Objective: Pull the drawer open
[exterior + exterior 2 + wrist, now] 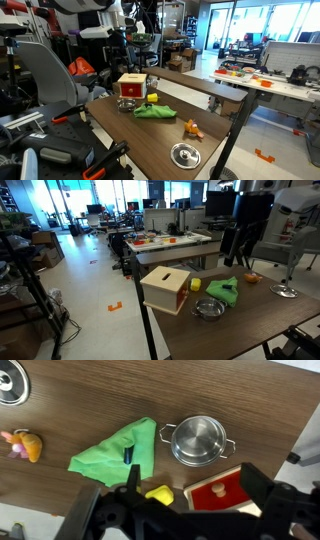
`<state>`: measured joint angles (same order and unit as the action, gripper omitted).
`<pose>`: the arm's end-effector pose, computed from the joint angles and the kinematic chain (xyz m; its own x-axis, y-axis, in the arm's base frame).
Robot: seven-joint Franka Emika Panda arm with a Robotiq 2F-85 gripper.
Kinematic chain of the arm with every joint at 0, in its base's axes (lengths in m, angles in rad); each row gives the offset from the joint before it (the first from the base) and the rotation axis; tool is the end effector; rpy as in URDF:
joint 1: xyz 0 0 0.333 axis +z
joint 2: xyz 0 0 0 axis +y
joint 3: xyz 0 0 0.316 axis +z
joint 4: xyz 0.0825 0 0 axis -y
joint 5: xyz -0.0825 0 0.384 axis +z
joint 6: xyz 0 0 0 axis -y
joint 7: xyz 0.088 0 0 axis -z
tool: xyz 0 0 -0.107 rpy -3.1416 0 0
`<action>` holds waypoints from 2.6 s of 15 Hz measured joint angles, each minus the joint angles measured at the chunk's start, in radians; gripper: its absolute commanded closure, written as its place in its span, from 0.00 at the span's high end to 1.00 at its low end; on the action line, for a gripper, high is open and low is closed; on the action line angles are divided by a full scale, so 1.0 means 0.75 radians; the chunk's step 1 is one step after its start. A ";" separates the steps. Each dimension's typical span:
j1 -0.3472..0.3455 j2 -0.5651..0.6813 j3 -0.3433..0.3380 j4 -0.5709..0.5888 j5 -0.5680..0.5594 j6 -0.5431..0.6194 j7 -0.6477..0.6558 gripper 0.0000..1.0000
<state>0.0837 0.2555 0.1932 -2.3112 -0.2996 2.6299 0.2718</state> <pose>0.5093 0.1535 0.2415 0.9632 0.2540 0.0876 0.2458 -0.9647 0.0950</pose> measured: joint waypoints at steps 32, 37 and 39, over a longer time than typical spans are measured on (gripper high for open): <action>0.276 0.777 -0.162 0.727 -0.040 0.000 -0.531 1.00; 0.275 0.785 -0.162 0.743 -0.039 0.000 -0.532 1.00; 0.275 0.795 -0.161 0.752 -0.038 -0.001 -0.533 0.99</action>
<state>0.2898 0.8518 0.0721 -1.7469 -0.3284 2.6293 -0.1281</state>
